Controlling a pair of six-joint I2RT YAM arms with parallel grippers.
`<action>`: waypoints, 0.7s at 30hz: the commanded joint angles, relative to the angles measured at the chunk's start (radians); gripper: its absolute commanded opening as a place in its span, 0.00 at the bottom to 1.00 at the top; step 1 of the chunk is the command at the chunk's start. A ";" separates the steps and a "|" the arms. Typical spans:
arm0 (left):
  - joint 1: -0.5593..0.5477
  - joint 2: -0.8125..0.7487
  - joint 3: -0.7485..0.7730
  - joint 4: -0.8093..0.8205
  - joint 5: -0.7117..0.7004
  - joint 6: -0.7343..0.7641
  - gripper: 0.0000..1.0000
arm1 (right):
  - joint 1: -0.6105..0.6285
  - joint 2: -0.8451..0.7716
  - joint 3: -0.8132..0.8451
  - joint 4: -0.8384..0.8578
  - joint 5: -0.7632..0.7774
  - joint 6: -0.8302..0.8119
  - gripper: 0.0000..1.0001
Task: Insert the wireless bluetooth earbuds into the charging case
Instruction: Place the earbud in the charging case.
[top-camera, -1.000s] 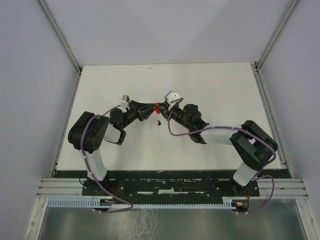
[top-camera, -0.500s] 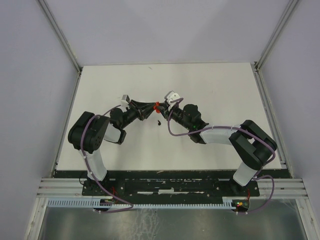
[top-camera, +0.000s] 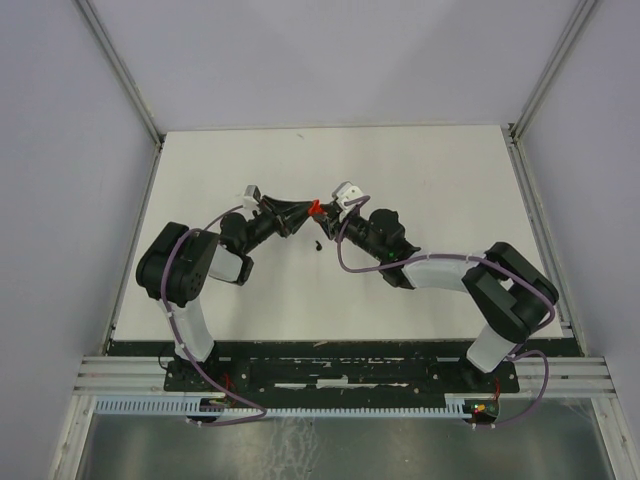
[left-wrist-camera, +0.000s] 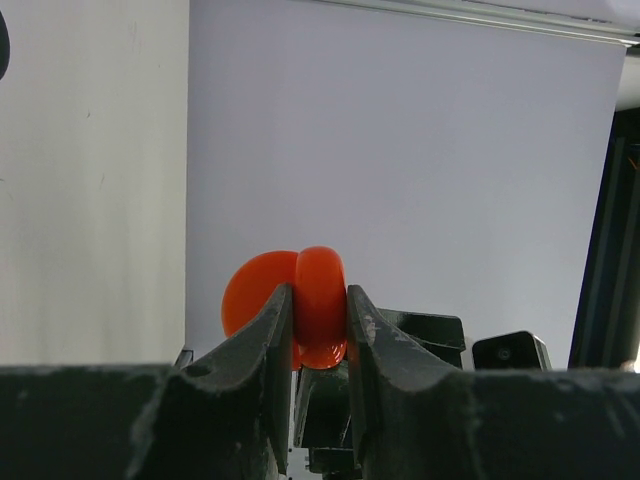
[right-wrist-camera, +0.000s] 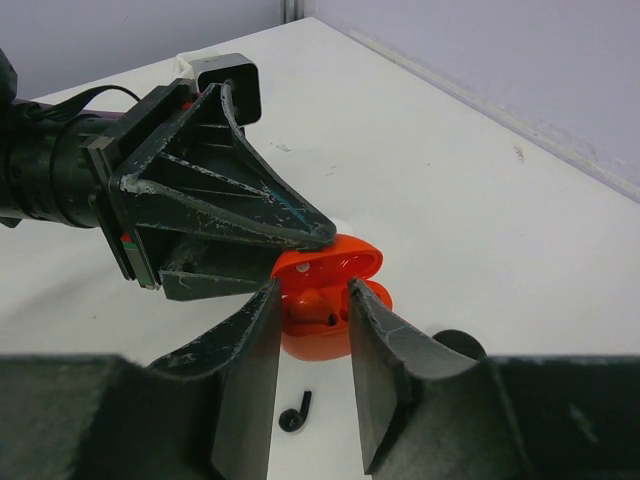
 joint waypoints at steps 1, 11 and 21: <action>-0.003 -0.004 0.034 0.030 -0.012 -0.005 0.03 | 0.004 -0.082 -0.012 0.028 0.028 0.021 0.44; -0.001 0.020 0.030 0.047 -0.013 0.002 0.03 | -0.027 -0.234 0.005 -0.143 0.197 0.061 0.58; 0.099 -0.032 -0.058 0.065 0.008 0.038 0.03 | -0.087 -0.156 0.308 -0.918 0.375 0.190 0.66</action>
